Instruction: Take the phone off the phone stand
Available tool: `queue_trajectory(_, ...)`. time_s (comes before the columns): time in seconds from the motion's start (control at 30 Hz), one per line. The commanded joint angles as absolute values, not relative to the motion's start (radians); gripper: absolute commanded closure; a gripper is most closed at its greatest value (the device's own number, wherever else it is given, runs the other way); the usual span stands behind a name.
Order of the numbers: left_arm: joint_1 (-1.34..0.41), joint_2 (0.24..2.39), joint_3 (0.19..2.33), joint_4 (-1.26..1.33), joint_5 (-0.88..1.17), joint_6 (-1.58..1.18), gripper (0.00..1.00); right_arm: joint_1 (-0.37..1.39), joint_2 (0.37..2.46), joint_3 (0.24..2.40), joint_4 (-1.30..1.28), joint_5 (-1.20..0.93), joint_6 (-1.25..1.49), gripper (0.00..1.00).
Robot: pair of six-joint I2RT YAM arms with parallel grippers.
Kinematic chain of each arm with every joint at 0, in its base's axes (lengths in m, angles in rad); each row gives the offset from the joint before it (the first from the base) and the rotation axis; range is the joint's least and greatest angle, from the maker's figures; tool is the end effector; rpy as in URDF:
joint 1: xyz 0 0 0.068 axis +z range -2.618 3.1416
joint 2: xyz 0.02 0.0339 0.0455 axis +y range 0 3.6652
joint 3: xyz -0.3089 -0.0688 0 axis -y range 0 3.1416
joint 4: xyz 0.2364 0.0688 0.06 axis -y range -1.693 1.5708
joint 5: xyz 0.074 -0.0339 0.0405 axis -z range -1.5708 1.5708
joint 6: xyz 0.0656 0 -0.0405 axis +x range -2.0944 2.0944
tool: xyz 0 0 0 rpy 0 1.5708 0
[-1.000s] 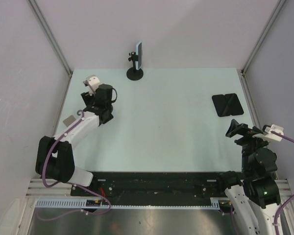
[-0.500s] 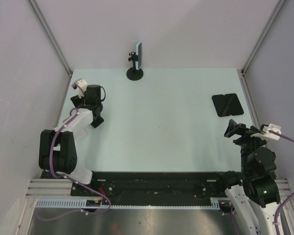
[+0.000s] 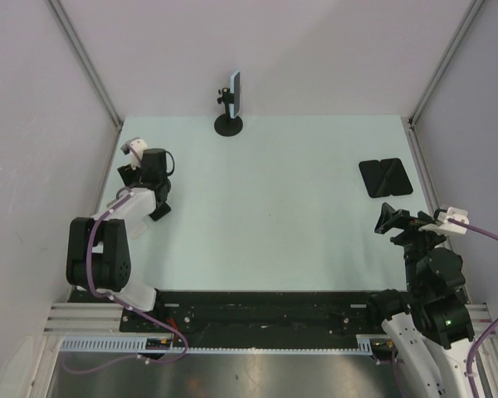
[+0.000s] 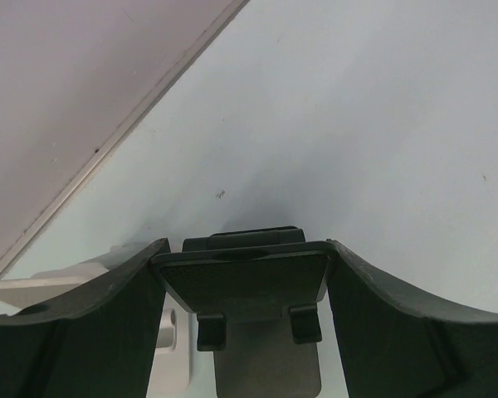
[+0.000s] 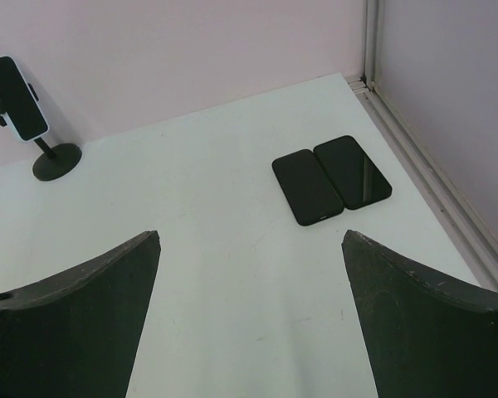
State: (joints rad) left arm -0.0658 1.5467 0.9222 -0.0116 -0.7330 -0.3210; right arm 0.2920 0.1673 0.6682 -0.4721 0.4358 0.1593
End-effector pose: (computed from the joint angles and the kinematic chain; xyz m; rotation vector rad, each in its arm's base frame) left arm 0.3403 0.0216 0.2598 -0.6511 1.9718 0.5702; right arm 0.0342 -0.0186 0.3349 0.2426 1.5256 0.0218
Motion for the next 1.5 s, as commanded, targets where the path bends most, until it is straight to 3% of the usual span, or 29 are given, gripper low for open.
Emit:
queue_trajectory(0.0, -0.054, 1.537, 0.894, 0.08, -0.738, -0.307, 0.63, 0.304, 0.167, 0.664, -0.419, 0.428, 0.144, 0.03)
queue_trajectory(0.37, -0.014, 1.534, 0.85, 0.109, -0.651, -0.313, 0.62, 0.316, 0.161, 0.661, -0.414, 0.42, 0.135, 0.03)
queue_trajectory(0.73, 0.028, 1.568, 0.879, 0.11, -0.552, -0.281, 0.53, 0.322, 0.161, 0.66, -0.414, 0.407, 0.129, 0.03)
queue_trajectory(1.13, 0.032, 1.545, 0.868, 0.103, -0.557, -0.285, 0.3, 0.325, 0.161, 0.66, -0.414, 0.403, 0.129, 0.03)
queue_trajectory(1.23, 0.032, 1.523, 0.853, 0.1, -0.552, -0.304, 0.3, 0.325, 0.166, 0.66, -0.414, 0.403, 0.129, 0.03)
queue_trajectory(1.47, 0.018, 1.47, 0.815, 0.08, -0.541, -0.357, 0.53, 0.324, 0.158, 0.66, -0.414, 0.403, 0.129, 0.04)
